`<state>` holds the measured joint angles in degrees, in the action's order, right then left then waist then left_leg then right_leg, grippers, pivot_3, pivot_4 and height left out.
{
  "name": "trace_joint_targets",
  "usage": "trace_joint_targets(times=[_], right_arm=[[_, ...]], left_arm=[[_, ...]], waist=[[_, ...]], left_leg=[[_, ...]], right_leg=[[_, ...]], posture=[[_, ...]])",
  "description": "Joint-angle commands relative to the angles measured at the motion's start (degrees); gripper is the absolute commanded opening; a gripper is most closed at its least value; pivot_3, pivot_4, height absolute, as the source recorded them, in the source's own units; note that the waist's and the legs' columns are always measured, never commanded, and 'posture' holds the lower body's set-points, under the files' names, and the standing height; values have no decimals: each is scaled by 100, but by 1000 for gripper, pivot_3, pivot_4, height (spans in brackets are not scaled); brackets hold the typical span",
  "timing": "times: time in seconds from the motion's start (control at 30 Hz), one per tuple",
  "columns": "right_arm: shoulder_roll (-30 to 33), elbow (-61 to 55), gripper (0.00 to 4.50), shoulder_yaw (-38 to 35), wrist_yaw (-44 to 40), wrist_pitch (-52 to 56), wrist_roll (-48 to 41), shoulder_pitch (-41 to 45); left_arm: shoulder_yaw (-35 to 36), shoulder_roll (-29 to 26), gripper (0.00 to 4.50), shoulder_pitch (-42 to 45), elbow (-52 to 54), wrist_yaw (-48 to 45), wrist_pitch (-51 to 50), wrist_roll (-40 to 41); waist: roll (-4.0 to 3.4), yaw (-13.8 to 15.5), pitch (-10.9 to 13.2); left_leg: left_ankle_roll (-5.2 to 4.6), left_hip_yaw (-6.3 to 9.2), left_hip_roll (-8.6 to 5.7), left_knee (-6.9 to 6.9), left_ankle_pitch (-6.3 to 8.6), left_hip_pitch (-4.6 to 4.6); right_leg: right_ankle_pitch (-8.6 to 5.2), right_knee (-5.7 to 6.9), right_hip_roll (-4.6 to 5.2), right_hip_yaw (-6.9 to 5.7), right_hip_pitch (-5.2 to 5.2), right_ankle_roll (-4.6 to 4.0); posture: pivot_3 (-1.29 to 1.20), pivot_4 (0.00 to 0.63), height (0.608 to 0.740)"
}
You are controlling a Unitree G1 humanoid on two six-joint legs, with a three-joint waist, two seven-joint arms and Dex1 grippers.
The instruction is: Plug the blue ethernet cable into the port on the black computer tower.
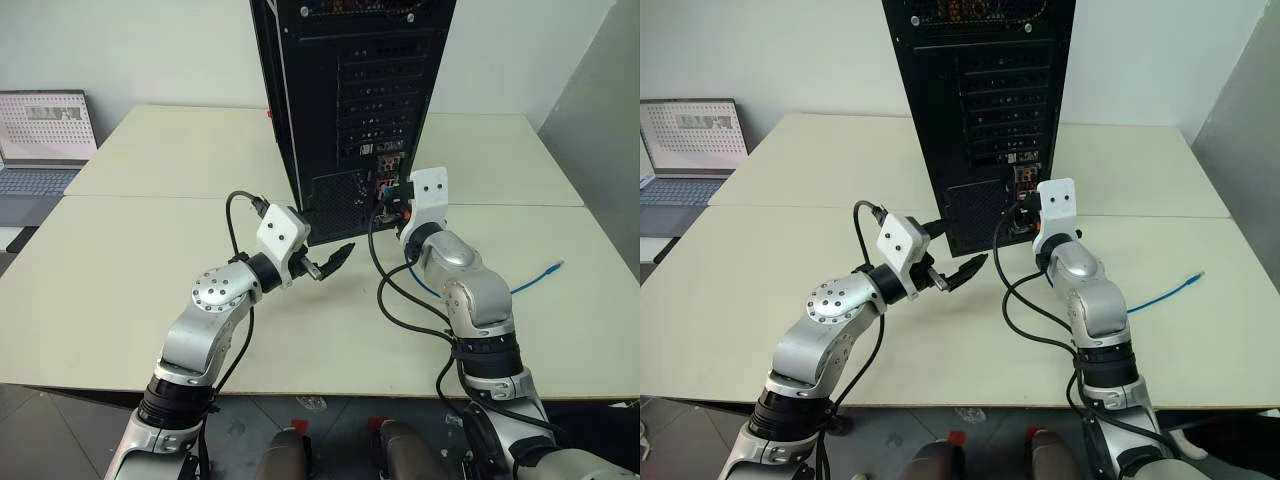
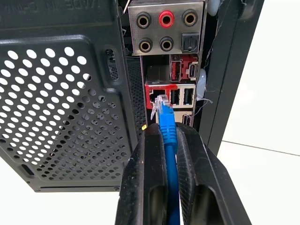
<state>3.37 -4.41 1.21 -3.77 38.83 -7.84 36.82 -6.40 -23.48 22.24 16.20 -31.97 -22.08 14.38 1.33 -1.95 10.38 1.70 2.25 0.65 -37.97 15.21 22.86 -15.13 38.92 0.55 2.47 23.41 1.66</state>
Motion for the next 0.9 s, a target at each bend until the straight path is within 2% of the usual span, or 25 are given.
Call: trace_joint_targets(times=[0.03,0.9], right_arm=[[-1,-349,7,19,-81,-83,-24,256],[-110,79,7,461,-40,-442,609,314]], left_arm=[[46,10,4500,32,229,-6,93,-29],[36,89,4500,49,216,33,82,-58]], waist=[[0,-2,0],[0,-13,0]], left_leg=[[0,0,0,0,0,0],[0,-2,1,2,0,1]], right_leg=[[0,0,0,0,0,0],[0,0,-1,3,4,0]], posture=[[0,150,740],[0,150,740]])
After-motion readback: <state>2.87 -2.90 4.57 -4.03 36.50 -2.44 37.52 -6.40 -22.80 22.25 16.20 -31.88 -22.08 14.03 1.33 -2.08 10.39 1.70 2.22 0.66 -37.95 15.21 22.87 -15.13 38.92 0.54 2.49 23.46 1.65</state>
